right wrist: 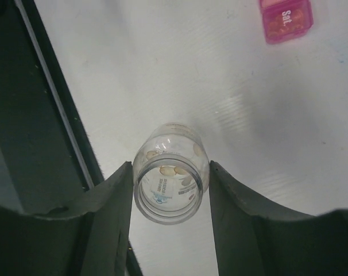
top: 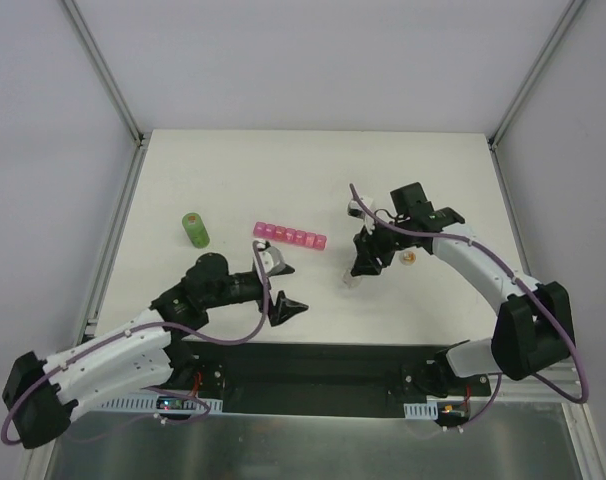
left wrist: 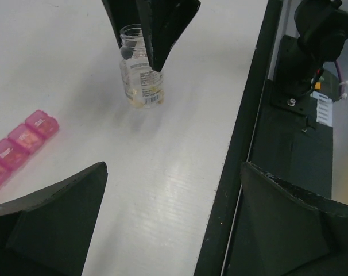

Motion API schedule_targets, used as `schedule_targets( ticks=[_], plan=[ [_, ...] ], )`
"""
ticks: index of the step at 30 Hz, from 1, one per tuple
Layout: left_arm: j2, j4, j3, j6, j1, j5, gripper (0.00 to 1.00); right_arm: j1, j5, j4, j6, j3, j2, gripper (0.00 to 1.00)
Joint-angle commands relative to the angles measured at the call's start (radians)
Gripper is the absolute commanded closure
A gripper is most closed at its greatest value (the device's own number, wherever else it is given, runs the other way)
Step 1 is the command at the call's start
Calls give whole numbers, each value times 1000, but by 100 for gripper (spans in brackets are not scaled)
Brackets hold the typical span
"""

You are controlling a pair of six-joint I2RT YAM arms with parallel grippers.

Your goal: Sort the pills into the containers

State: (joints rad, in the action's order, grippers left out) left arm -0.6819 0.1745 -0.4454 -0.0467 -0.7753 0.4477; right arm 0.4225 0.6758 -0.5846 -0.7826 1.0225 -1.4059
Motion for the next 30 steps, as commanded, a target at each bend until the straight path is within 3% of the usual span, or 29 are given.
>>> schedule_targets(
  ticks=[1, 7, 18, 28, 29, 30],
  plan=[
    [-218, 310, -34, 148, -97, -118, 1, 2, 134, -18, 238, 37, 64, 83],
    [-490, 402, -193, 238, -226, -239, 1, -11, 249, 149, 439, -22, 130, 84],
    [-650, 539, -256, 232, -282, -392, 4, -62, 384, 362, 672, -107, 165, 85],
    [-696, 455, -288, 197, -282, -408, 36, -85, 416, 457, 760, -153, 193, 86],
    [-699, 445, -291, 196, -282, -402, 42, -88, 416, 466, 770, -156, 193, 86],
    [-699, 438, -299, 189, -282, -399, 56, -87, 419, 471, 775, -160, 193, 86]
  ],
)
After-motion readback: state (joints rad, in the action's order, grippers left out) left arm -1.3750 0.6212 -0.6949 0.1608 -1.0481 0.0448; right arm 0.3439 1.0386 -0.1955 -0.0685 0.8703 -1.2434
